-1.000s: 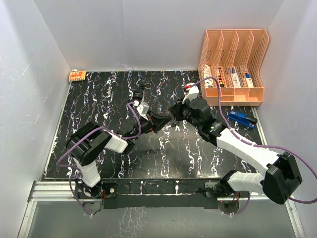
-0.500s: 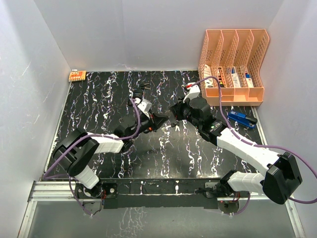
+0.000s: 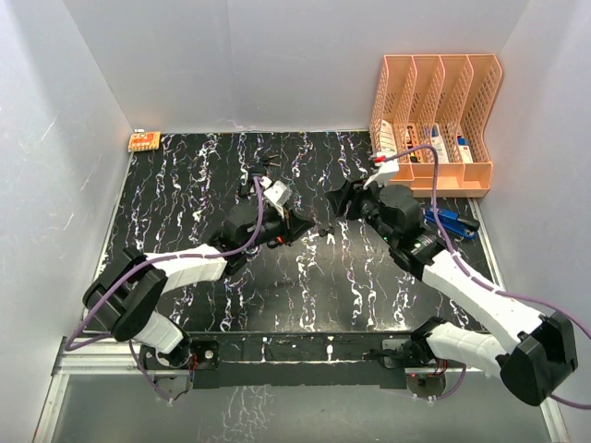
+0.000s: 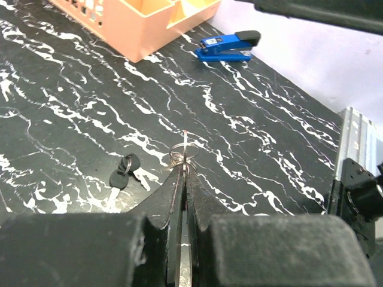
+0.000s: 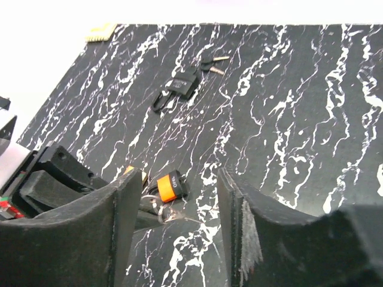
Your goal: Unlock with the key
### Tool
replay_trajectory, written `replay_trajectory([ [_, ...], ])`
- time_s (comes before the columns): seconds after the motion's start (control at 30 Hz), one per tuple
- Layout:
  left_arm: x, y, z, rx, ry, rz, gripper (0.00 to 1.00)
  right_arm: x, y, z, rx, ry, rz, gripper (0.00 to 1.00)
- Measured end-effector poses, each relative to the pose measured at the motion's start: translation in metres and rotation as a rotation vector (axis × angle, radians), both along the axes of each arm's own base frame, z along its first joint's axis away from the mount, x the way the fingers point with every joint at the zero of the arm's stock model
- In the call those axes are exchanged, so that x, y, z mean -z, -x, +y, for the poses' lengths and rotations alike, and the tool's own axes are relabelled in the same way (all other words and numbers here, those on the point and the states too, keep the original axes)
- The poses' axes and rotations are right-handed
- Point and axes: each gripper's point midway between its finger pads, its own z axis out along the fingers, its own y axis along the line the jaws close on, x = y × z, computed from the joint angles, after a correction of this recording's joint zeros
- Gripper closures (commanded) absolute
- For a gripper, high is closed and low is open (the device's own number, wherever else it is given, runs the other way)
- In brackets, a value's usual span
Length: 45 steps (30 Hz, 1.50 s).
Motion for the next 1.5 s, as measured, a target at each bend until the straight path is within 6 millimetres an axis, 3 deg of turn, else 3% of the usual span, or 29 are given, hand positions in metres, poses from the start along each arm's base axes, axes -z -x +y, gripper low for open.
replay_trajectory([
  [0.17, -0.014, 0.012, -0.002, 0.084, -0.009, -0.029, 1.0, -0.008, 0.003, -0.018, -0.009, -0.032, -0.065, 0.45],
  [0.37, -0.025, 0.018, 0.0, 0.179, 0.0, -0.01, 1.0, 0.013, 0.01, -0.023, -0.111, -0.064, -0.081, 0.46],
  [0.5, -0.032, 0.019, 0.002, 0.225, 0.011, 0.025, 1.0, 0.013, 0.015, -0.022, -0.194, -0.105, -0.108, 0.48],
  [0.73, -0.044, 0.022, 0.004, 0.282, 0.046, 0.076, 1.0, 0.001, 0.025, -0.007, -0.343, -0.165, -0.163, 0.53],
  [1.07, -0.03, 0.03, -0.005, 0.363, 0.059, 0.188, 1.0, 0.008, 0.03, 0.013, -0.467, -0.23, -0.126, 0.58],
  [1.5, -0.034, 0.025, -0.014, 0.398, 0.078, 0.21, 1.0, 0.018, 0.029, 0.021, -0.517, -0.252, -0.09, 0.65],
])
